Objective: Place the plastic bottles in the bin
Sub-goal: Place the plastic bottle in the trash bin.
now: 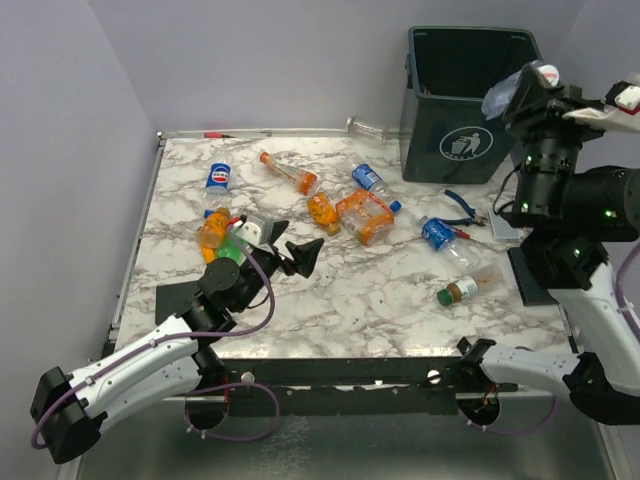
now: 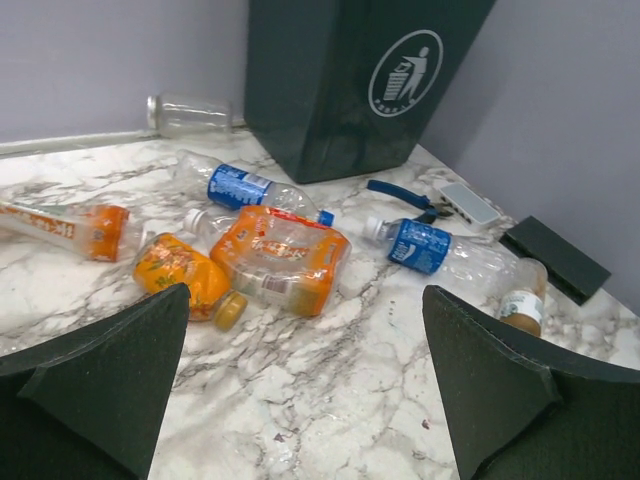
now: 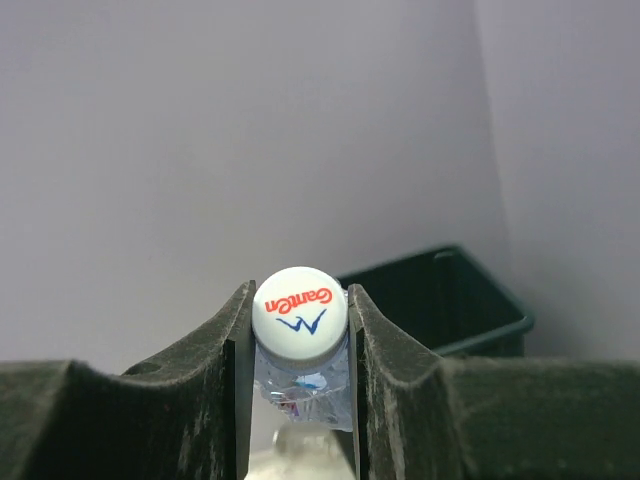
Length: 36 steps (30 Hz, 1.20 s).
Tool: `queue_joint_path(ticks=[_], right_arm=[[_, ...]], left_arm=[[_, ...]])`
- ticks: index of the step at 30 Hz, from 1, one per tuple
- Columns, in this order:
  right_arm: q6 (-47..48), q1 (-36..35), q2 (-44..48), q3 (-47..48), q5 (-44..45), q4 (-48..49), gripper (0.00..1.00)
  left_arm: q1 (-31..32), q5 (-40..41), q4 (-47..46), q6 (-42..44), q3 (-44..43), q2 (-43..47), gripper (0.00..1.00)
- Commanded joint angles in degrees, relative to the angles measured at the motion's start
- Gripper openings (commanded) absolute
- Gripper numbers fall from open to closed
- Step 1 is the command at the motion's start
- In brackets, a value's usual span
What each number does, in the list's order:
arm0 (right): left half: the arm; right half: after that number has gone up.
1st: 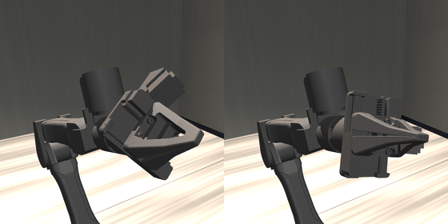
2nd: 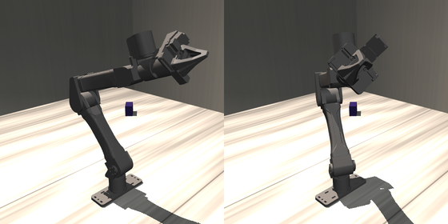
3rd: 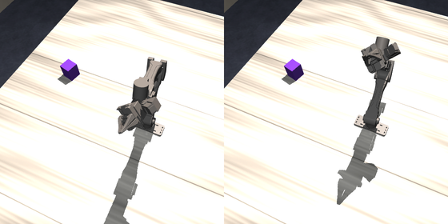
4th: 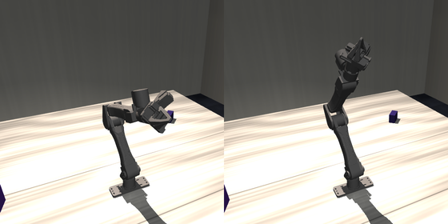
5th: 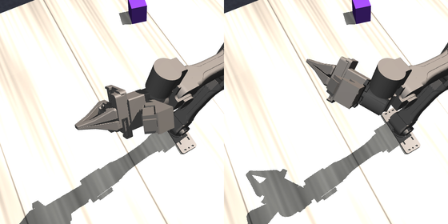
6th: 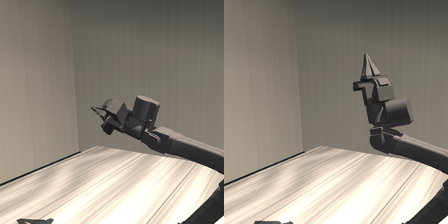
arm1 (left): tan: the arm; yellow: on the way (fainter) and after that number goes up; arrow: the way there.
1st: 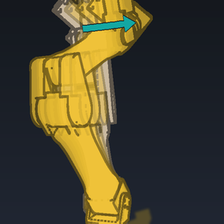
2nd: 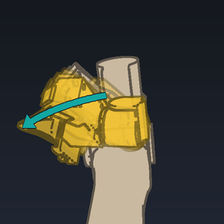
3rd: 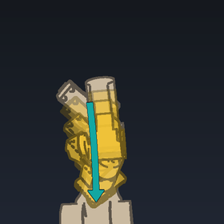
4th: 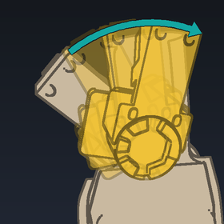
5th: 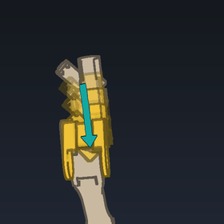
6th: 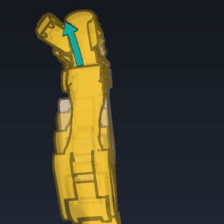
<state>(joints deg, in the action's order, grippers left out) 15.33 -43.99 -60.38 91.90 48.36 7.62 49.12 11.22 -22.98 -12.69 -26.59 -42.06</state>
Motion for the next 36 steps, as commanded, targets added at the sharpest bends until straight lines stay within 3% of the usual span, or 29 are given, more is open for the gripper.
queue_joint_path(ticks=[1, 6, 9, 17, 23, 30, 36], right_arm=[[11.7, 5.2, -9.8, 4.2, 4.2, 21.6, 0.00], [-12.0, 21.2, -21.6, 16.0, -3.3, 7.5, 0.00], [-22.0, 27.6, -26.9, 18.1, -7.0, 7.5, 0.00], [-37.9, 38.5, -36.5, 20.6, -15.3, 10.3, 0.00], [-47.4, 43.6, -44.3, 26.9, -20.2, -0.6, 0.00], [-53.6, 46.6, -46.2, 21.9, -27.9, -1.3, 0.00], [-52.6, 46.9, -47.5, 22.1, -29.4, -2.2, 0.03]], left_arm=[[-0.3, 7.1, 2.1, -0.4, -0.7, 0.7, 0.99], [-0.4, 6.0, 3.3, -1.1, -1.6, -0.2, 0.99], [-0.5, 5.4, 3.5, -1.4, -1.5, 0.2, 0.99], [-0.5, 6.0, 3.9, -1.1, -1.5, 0.2, 0.99], [-0.5, 5.5, 4.0, -0.5, -1.8, -1.7, 0.99], [-0.6, 5.5, 4.0, 0.2, -2.0, -2.9, 0.99], [-0.6, 5.5, 4.6, 0.5, -2.1, -3.5, 0.99]])
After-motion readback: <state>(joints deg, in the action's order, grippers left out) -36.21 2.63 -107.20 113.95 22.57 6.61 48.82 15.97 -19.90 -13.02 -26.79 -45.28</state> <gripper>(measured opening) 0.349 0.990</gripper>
